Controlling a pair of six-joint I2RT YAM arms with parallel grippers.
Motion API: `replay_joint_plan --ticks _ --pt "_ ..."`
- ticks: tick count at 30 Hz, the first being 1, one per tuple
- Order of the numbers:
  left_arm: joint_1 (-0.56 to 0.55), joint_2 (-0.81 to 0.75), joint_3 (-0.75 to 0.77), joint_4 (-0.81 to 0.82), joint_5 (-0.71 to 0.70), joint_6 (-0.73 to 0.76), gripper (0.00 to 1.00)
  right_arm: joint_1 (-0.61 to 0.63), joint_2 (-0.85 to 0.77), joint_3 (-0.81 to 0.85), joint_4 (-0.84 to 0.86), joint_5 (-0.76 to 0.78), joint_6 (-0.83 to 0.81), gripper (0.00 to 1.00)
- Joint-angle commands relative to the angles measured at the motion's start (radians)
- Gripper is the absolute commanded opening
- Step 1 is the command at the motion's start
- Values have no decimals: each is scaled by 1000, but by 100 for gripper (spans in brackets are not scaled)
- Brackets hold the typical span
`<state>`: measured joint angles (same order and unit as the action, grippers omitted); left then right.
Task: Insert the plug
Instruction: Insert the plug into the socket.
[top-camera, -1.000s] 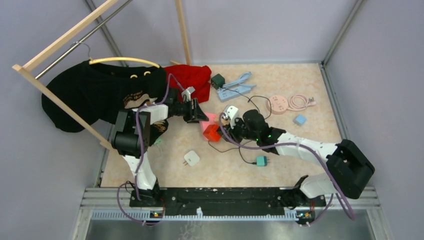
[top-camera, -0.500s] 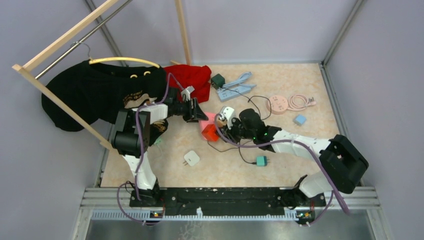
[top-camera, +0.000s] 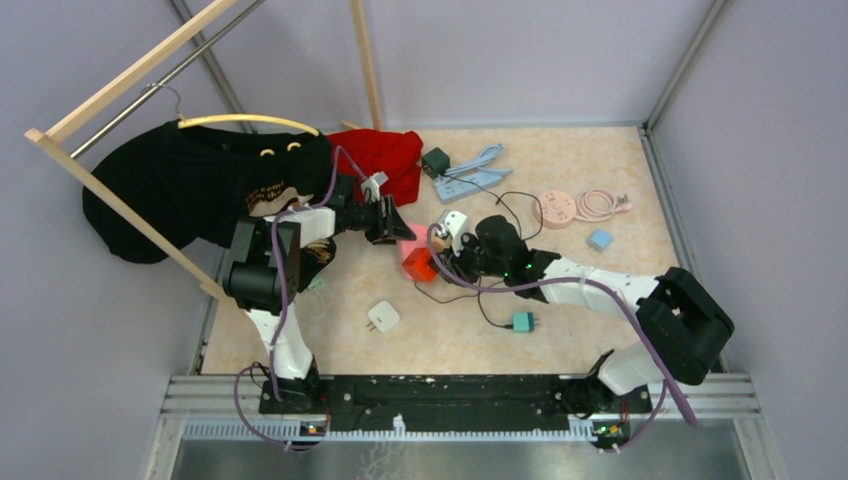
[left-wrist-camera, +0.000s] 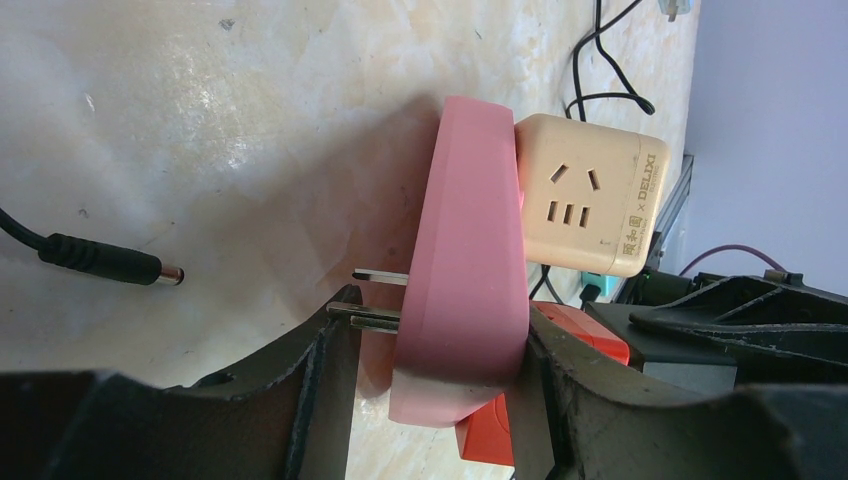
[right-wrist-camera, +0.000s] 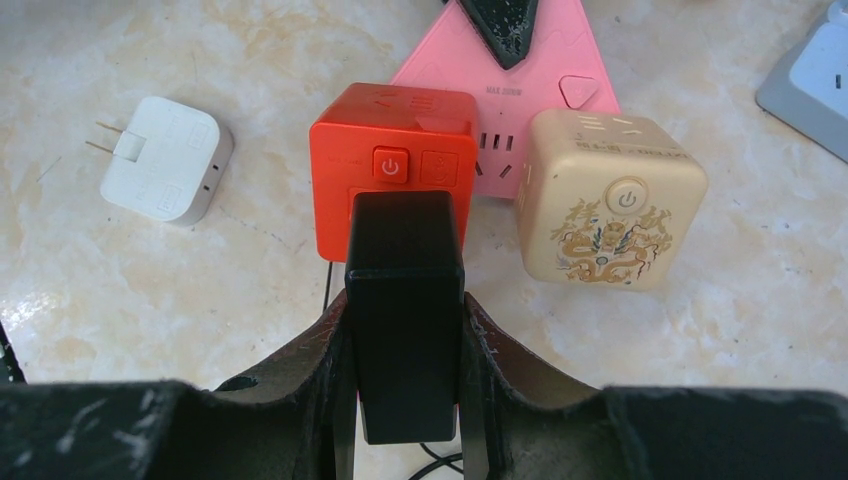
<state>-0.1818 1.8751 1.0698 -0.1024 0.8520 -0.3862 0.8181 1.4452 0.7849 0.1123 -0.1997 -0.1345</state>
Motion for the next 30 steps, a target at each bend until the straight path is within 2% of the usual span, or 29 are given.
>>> replay_joint_plan --ticks 1,11,17,25,30 --pt "-8 33 -9 -58 -41 -14 0 12 -15 19 34 7 12 0" --pt "-14 36 -8 -63 -45 -12 0 31 -29 2 34 -6 29 0" --pt "-18 38 -11 -69 -49 -11 0 35 -6 27 -2 57 23 0" --pt "-48 34 -29 -76 -62 -14 0 70 135 190 -213 207 61 0" --pt "-59 65 -43 -63 -13 -34 0 96 242 334 -380 321 70 0"
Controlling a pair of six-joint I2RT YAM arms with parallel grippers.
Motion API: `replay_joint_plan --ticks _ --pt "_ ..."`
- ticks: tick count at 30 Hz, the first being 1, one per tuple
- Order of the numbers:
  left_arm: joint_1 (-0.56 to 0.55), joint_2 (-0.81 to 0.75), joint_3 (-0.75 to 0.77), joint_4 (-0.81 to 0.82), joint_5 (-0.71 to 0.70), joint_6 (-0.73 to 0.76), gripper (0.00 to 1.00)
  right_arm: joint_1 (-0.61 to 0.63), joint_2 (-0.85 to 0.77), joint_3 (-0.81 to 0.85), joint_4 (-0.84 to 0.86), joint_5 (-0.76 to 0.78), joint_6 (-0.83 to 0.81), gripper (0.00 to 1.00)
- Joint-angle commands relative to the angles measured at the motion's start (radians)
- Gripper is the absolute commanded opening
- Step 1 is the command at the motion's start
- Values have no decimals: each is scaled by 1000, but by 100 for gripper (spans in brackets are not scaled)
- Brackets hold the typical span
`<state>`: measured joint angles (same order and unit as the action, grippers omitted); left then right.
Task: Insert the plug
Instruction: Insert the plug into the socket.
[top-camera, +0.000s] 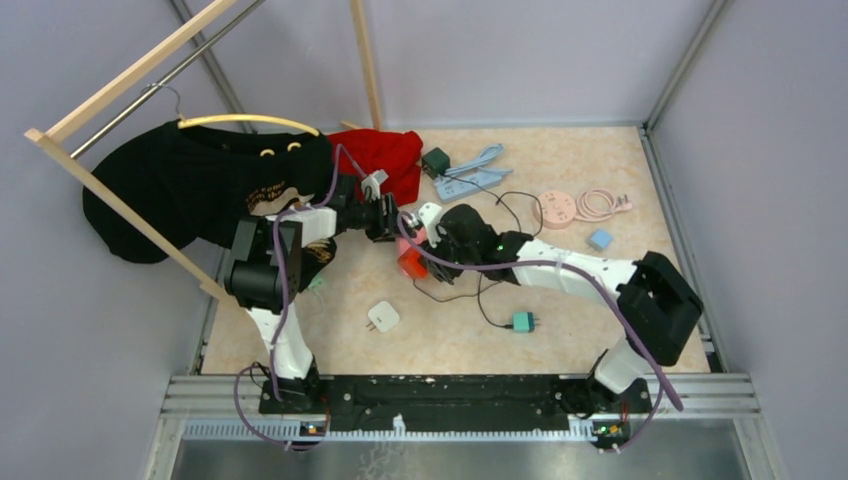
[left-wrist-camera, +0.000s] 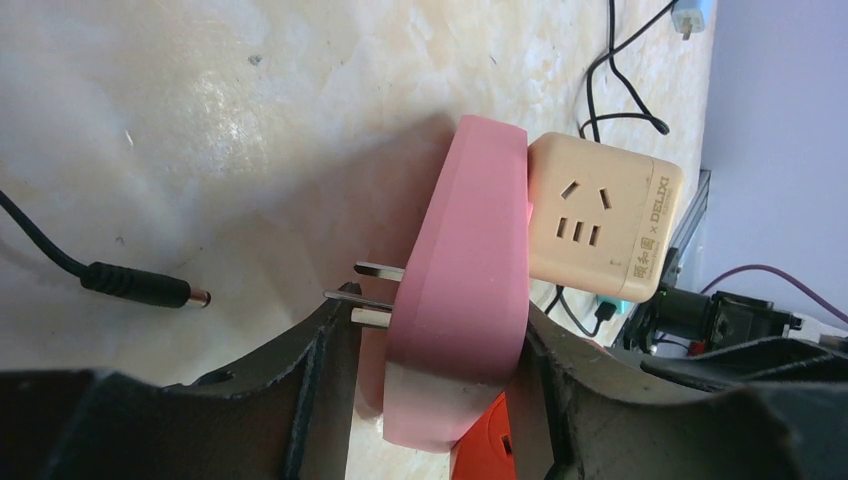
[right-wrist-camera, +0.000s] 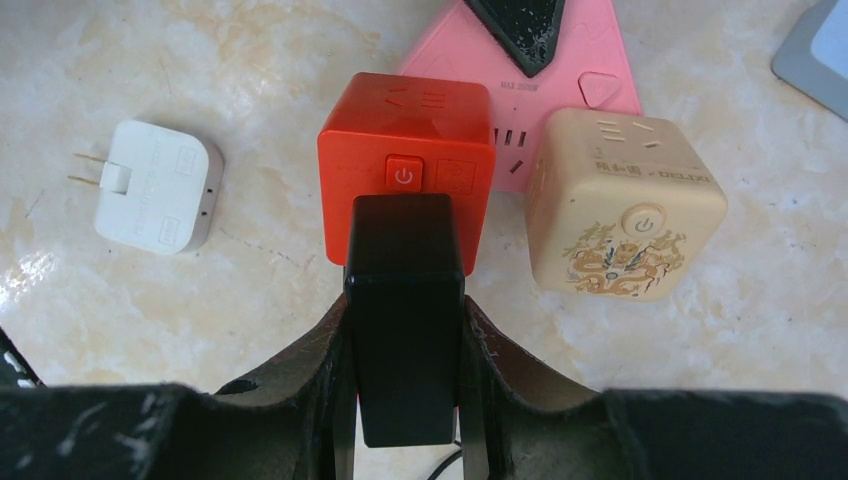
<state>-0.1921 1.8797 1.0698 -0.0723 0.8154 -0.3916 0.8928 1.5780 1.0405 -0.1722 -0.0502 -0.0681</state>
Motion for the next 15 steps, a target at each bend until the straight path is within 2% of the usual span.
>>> replay_joint_plan --ticks 1,7,15 --pt "-49 67 -47 -89 33 -31 0 26 124 88 -108 190 11 0" --pt "-49 81 -83 -36 66 -86 0 66 196 128 -151 306 60 0" --pt "-49 90 -88 -25 77 -103 0 90 258 156 -173 339 175 0"
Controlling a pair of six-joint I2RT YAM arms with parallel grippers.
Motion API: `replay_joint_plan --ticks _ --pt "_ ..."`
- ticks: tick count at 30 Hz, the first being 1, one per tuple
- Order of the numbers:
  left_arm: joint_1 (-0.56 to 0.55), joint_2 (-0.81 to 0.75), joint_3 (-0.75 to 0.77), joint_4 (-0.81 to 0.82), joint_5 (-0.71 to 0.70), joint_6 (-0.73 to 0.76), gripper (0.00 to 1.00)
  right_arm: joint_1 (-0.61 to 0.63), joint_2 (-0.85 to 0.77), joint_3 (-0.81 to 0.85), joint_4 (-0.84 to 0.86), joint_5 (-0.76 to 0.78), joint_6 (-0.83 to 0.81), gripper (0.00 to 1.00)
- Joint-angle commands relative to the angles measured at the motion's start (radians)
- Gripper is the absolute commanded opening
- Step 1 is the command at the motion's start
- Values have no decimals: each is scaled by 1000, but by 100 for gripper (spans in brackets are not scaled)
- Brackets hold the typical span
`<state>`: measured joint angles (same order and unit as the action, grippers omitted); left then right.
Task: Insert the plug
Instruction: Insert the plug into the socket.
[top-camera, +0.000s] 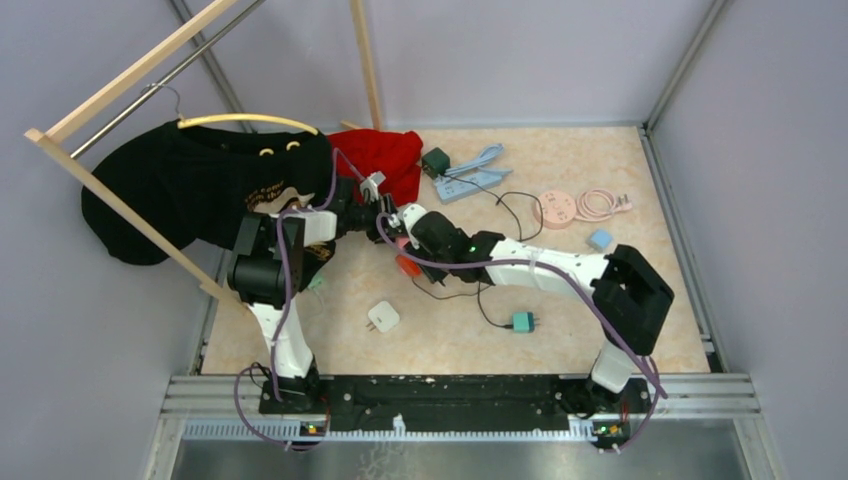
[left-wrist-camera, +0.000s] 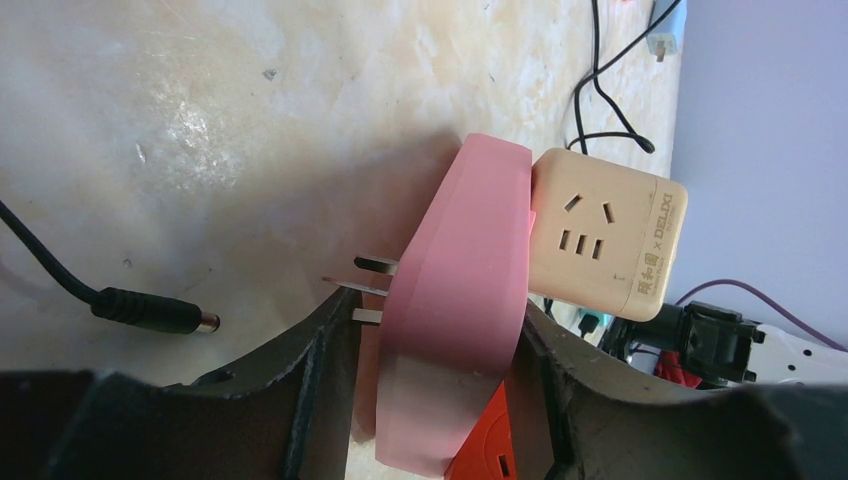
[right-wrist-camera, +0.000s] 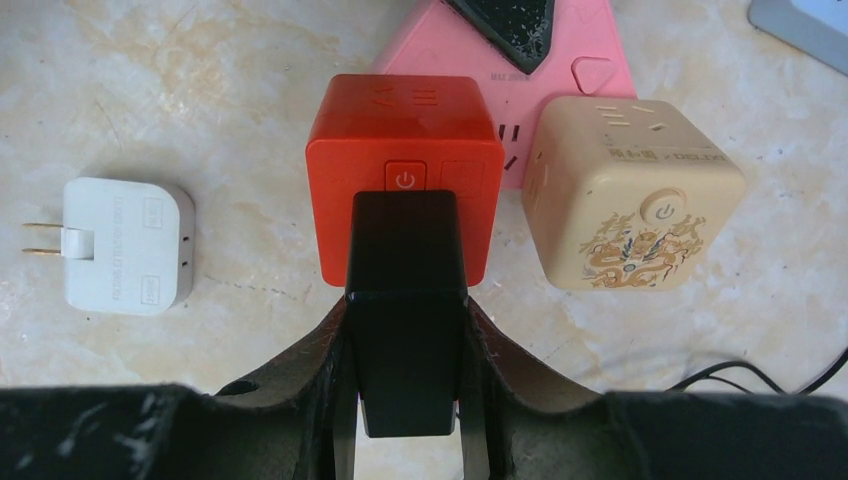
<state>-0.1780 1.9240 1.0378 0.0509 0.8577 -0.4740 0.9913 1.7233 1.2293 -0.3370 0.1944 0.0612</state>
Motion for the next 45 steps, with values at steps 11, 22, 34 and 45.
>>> replay_joint_plan --ticks 11,22,34,45 --pt "-77 41 -47 -154 27 -16 0 -29 180 31 -14 19 42 0" --pt "-77 -3 41 -217 -28 78 50 -30 31 69 -225 21 2 0" --pt "-94 -74 83 -277 -123 185 74 -36 -14 11 -291 46 -25 0" --pt "-92 -166 94 -274 -125 208 78 -51 -86 -22 -279 32 -40 0"
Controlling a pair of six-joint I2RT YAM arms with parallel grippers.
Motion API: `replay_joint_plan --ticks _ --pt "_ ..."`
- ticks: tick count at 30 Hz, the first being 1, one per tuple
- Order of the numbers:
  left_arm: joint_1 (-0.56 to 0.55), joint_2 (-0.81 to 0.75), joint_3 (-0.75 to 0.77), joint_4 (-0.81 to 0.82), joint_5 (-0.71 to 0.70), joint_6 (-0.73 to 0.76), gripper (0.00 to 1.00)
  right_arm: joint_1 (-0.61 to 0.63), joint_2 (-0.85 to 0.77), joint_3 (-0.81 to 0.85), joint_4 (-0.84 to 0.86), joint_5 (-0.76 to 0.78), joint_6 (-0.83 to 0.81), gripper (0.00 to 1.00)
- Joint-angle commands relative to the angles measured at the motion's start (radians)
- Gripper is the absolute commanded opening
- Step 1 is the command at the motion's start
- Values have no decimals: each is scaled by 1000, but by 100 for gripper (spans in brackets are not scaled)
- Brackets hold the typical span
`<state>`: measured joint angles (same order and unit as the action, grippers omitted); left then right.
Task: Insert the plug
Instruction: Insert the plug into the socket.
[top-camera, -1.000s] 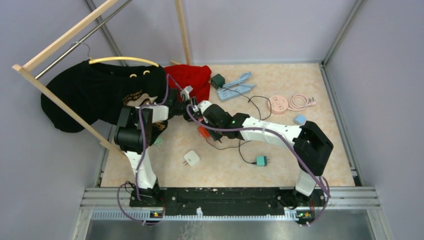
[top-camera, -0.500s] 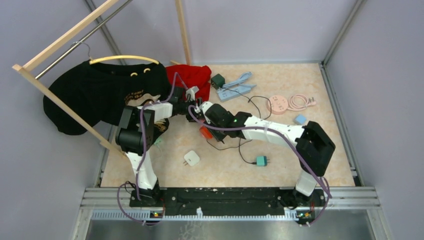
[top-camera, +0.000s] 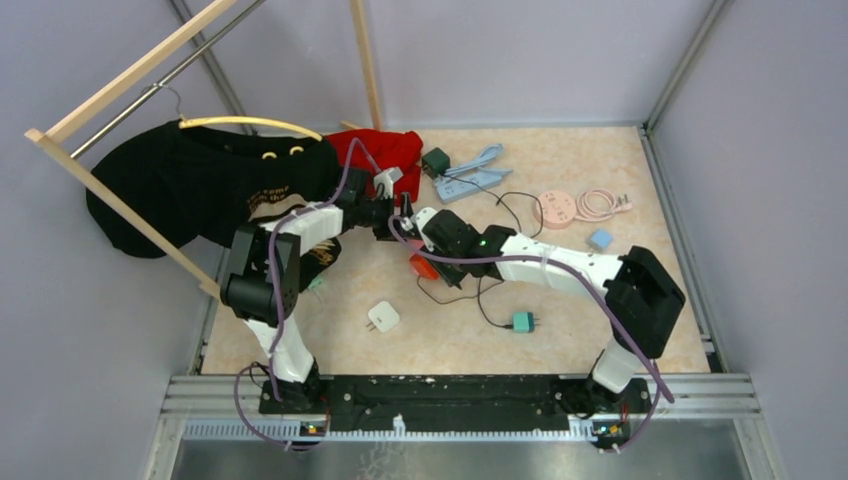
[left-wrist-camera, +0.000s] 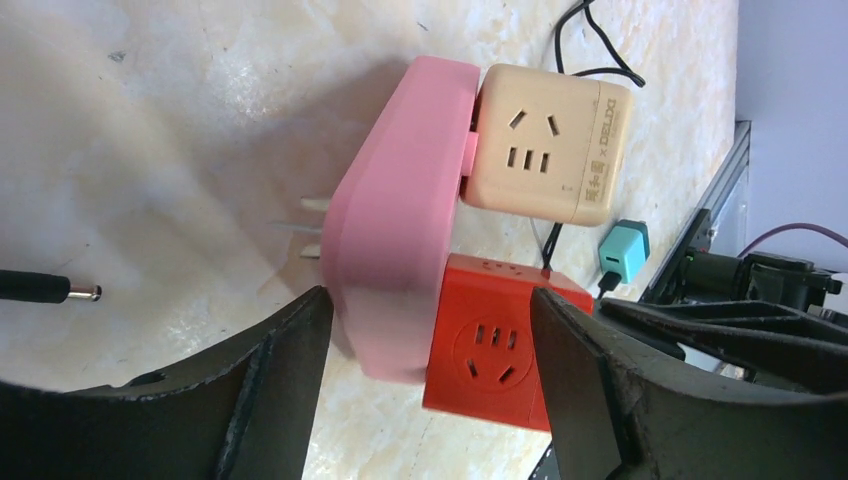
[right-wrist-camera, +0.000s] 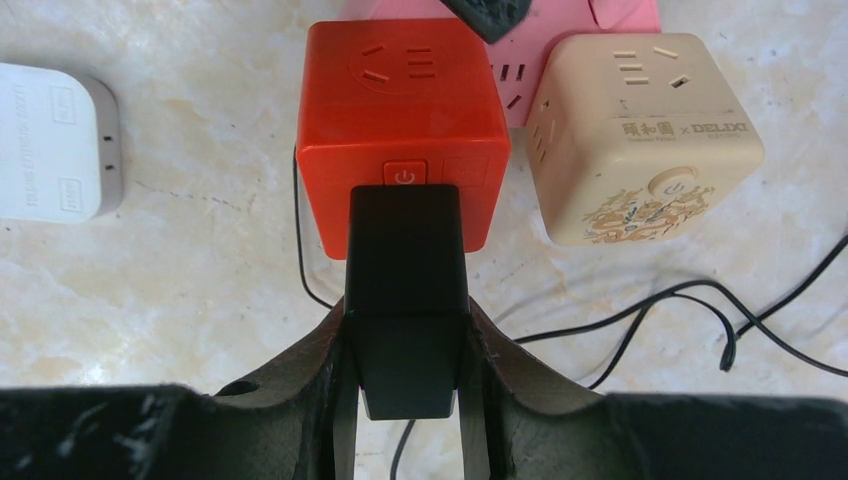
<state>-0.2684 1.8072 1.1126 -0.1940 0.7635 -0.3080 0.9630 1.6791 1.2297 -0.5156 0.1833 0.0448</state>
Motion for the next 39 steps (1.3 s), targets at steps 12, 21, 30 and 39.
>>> replay_joint_plan --ticks 12,21,30,39 --pt "-2 -10 60 -14 -110 51 59 -17 -70 3 -147 -32 -81 0" --pt "-2 66 75 -71 -209 58 51 -17 -80 38 -121 14 -77 36" --pt "-2 110 103 -147 -316 72 47 -24 -225 2 0 24 -53 78" --pt "-2 83 137 -162 -243 72 60 -115 -410 -196 175 -4 47 79"
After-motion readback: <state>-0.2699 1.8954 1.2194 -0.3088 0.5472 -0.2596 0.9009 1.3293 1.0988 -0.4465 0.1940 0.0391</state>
